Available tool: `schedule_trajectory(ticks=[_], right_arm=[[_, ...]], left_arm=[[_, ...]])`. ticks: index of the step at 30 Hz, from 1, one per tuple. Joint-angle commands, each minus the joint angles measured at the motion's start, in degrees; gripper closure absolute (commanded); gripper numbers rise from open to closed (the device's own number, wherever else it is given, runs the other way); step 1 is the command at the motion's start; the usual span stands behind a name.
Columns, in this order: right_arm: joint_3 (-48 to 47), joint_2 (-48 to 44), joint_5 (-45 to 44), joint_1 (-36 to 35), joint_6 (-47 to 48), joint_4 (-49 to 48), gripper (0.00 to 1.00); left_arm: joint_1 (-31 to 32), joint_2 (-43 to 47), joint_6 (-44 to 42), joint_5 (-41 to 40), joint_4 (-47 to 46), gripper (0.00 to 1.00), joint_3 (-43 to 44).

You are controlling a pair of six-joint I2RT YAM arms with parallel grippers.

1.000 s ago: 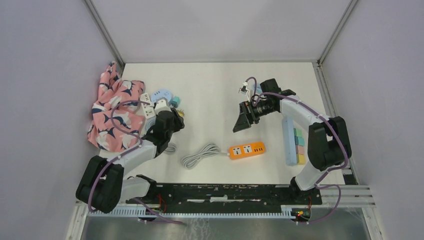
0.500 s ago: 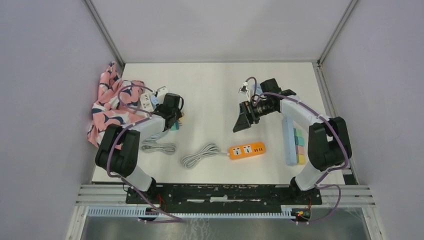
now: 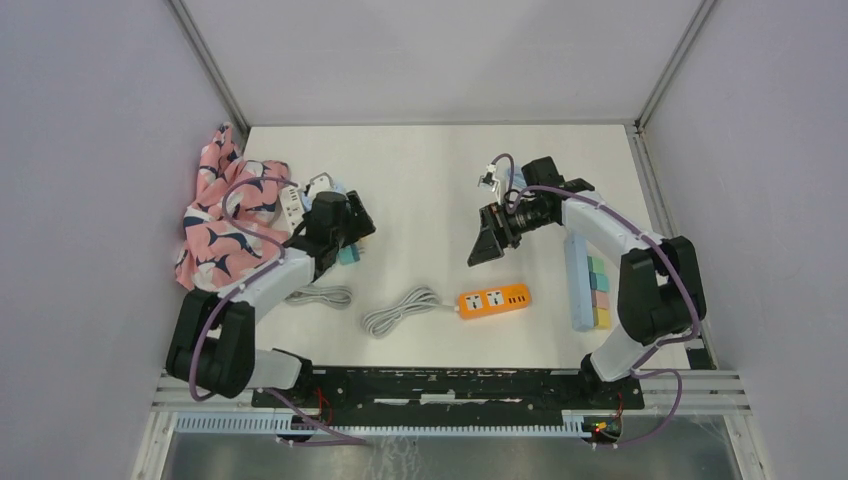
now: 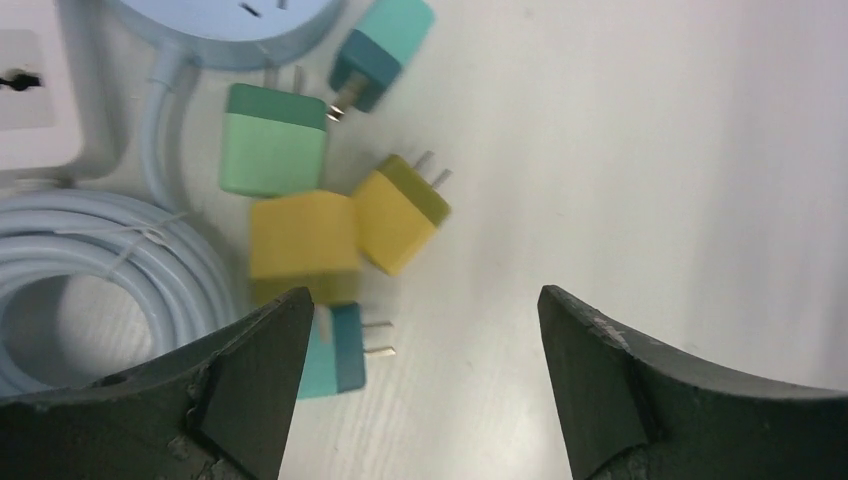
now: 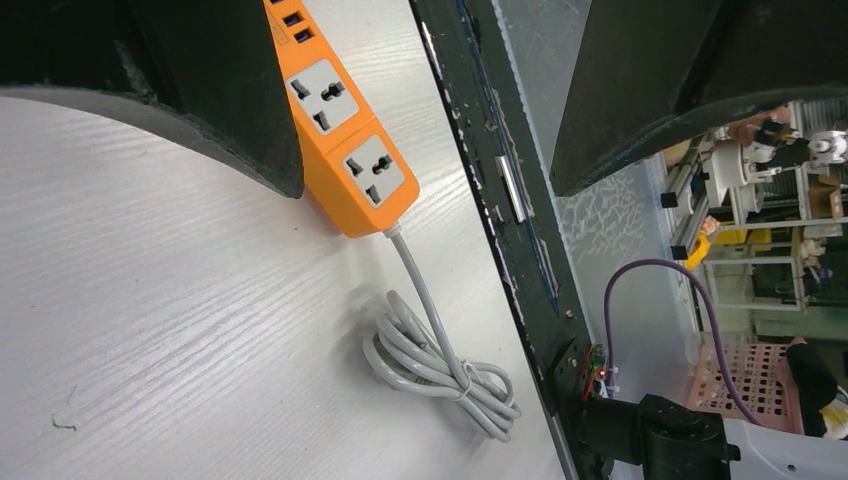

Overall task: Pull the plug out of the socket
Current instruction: Place the plug at the center of the board.

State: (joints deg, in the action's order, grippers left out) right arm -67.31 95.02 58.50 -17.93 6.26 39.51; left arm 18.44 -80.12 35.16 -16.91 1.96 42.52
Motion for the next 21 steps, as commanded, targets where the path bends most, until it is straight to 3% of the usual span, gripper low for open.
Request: schedule_trajectory(ticks=[1, 7, 11, 14, 21], right_arm=[[-2.27, -4.57, -1.48, 0.09, 3.08, 1.03, 0.00], [-1.85, -7.89, -3.31, 0.14, 5.48, 1.36, 0.00], [-1.74, -9.72, -4.49, 0.09, 6.32, 1.49, 0.00], [-1.85, -11.16, -5.49, 0.22, 7.32, 2.01, 0.00], [-3.20, -15.31, -8.14, 1.62, 10.47, 4.21, 0.00]], left_arm=[[-0.13, 9.84, -2.57, 15.15, -11.37, 0.11, -6.45], [0.02, 17.81, -1.58, 34.67, -27.23, 0.08, -15.61], [1.32, 19.63, 2.79, 43.29, -39.46, 0.07, -21.38], [6.05, 20.70, 2.51, 43.41, -44.23, 0.07, -23.67], [22.69, 21.41, -5.61, 35.54, -44.72, 0.07, -23.81]])
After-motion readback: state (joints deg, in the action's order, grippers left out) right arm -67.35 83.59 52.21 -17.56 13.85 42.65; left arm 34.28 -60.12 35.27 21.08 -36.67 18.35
